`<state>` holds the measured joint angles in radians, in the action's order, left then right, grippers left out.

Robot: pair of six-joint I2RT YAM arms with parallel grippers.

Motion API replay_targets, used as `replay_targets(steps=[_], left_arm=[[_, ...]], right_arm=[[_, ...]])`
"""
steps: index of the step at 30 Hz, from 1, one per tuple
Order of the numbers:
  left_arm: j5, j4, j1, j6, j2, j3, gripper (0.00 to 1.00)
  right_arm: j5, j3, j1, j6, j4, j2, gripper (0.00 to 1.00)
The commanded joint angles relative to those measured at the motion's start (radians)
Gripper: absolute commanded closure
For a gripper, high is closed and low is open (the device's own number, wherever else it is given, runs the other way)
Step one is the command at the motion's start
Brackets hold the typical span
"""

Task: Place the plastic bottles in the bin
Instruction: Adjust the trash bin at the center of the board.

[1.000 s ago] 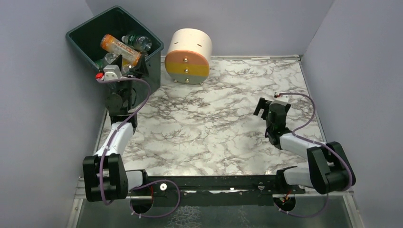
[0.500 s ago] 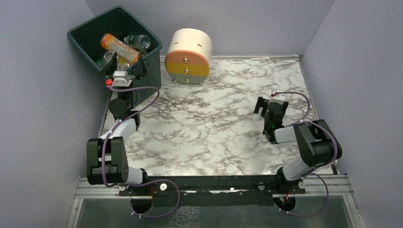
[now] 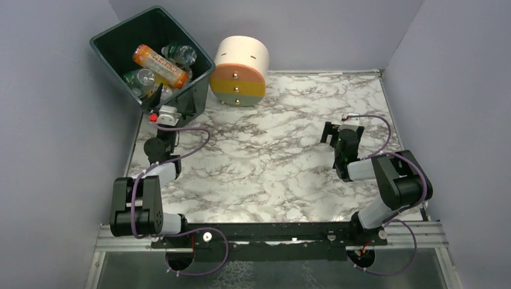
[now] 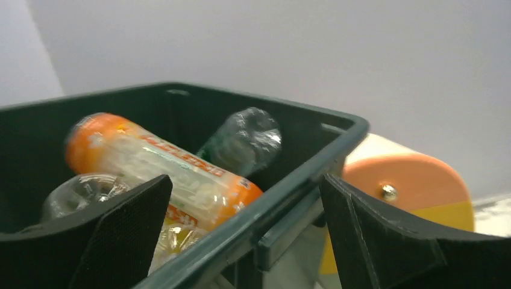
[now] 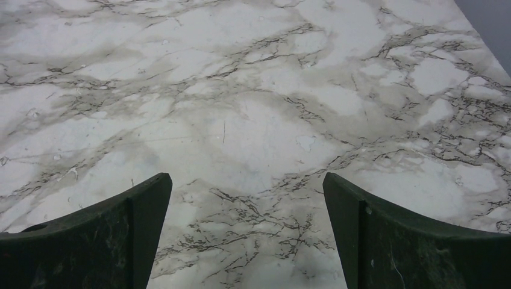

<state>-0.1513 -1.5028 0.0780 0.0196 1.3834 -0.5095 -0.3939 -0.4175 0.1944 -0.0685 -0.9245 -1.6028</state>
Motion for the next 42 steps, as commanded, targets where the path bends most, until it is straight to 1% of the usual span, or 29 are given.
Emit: replay_targets(steps=[1, 5, 7, 11, 12, 13, 15, 16, 18, 20, 21, 23, 26, 27, 30, 33, 34, 35, 36, 38, 39, 40, 41, 42], left_arm=[[-0.115, 0.174, 0.006, -0.01, 0.196, 0.29, 0.01], [-0.116, 0.113, -0.006, 0.007, 0.202, 0.32, 0.01], [-0.105, 0.11, -0.011, 0.015, 0.202, 0.325, 0.01], [-0.105, 0.077, -0.021, 0.021, 0.27, 0.307, 0.01], [-0.104, 0.096, -0.021, 0.02, 0.269, 0.301, 0.01], [-0.102, 0.127, -0.021, 0.025, 0.257, 0.297, 0.01], [-0.101, 0.098, -0.022, 0.021, 0.27, 0.296, 0.01], [-0.102, 0.109, -0.021, 0.022, 0.266, 0.296, 0.01], [-0.101, 0.109, -0.023, 0.023, 0.265, 0.296, 0.01], [-0.102, 0.108, -0.021, 0.023, 0.266, 0.296, 0.01], [-0.101, 0.108, -0.022, 0.022, 0.266, 0.295, 0.01], [-0.101, 0.107, -0.023, 0.023, 0.266, 0.296, 0.01], [-0.102, 0.106, -0.022, 0.023, 0.264, 0.298, 0.01], [-0.102, 0.105, -0.023, 0.023, 0.264, 0.299, 0.01], [-0.1, 0.107, -0.023, 0.022, 0.264, 0.296, 0.01], [-0.099, 0.108, -0.022, 0.022, 0.265, 0.296, 0.01], [-0.09, 0.107, -0.022, 0.016, 0.257, 0.297, 0.01], [-0.076, 0.118, -0.023, 0.014, 0.246, 0.3, 0.01], [-0.067, 0.119, -0.023, 0.01, 0.237, 0.304, 0.01], [-0.061, 0.116, -0.023, 0.01, 0.236, 0.305, 0.01], [-0.061, 0.112, -0.024, 0.01, 0.236, 0.307, 0.01], [-0.05, 0.107, -0.024, 0.005, 0.227, 0.311, 0.01], [-0.041, 0.145, -0.025, 0.0, 0.198, 0.308, 0.01], [-0.034, 0.232, -0.023, -0.004, 0.15, 0.288, 0.01]], right_arm=[[0.046, 0.04, -0.004, 0.031, -0.097, 0.019, 0.0], [0.069, 0.074, -0.004, 0.046, -0.146, 0.028, 0.01], [0.089, 0.101, -0.004, 0.057, -0.186, 0.038, 0.0], [0.162, 0.197, -0.004, 0.083, -0.331, 0.069, 0.0], [0.184, 0.222, -0.004, 0.089, -0.369, 0.071, 0.0], [0.201, 0.238, -0.005, 0.094, -0.405, 0.065, 0.0], [0.227, 0.259, -0.005, 0.106, -0.467, 0.038, 0.01], [0.227, 0.263, -0.004, 0.105, -0.488, 0.012, 0.01], [0.21, 0.269, -0.004, 0.119, -0.612, -0.049, 0.0], [0.212, 0.25, -0.004, 0.095, -0.483, 0.0, 0.0], [0.213, 0.238, -0.004, 0.088, -0.454, 0.002, 0.01], [0.209, 0.23, -0.004, 0.11, -0.517, -0.038, 0.0], [0.21, 0.216, -0.004, 0.093, -0.424, -0.004, 0.0], [0.208, 0.217, -0.004, 0.091, -0.429, -0.005, 0.0], [0.211, 0.235, -0.004, 0.111, -0.513, -0.032, 0.0], [0.205, 0.241, -0.004, 0.106, -0.487, -0.006, 0.0], [0.212, 0.241, -0.005, 0.112, -0.504, 0.002, 0.0], [0.2, 0.238, 0.008, 0.122, -0.469, 0.037, 0.01], [0.148, 0.228, 0.03, 0.127, -0.391, 0.112, 0.0], [0.095, 0.176, 0.041, 0.099, -0.164, 0.287, 0.01], [0.092, 0.15, 0.042, 0.048, -0.081, 0.36, 0.01], [0.103, 0.121, 0.042, 0.035, -0.017, 0.41, 0.0], [0.132, 0.083, 0.041, 0.021, 0.041, 0.439, 0.0], [0.164, 0.038, 0.041, -0.008, 0.119, 0.448, 0.0]])
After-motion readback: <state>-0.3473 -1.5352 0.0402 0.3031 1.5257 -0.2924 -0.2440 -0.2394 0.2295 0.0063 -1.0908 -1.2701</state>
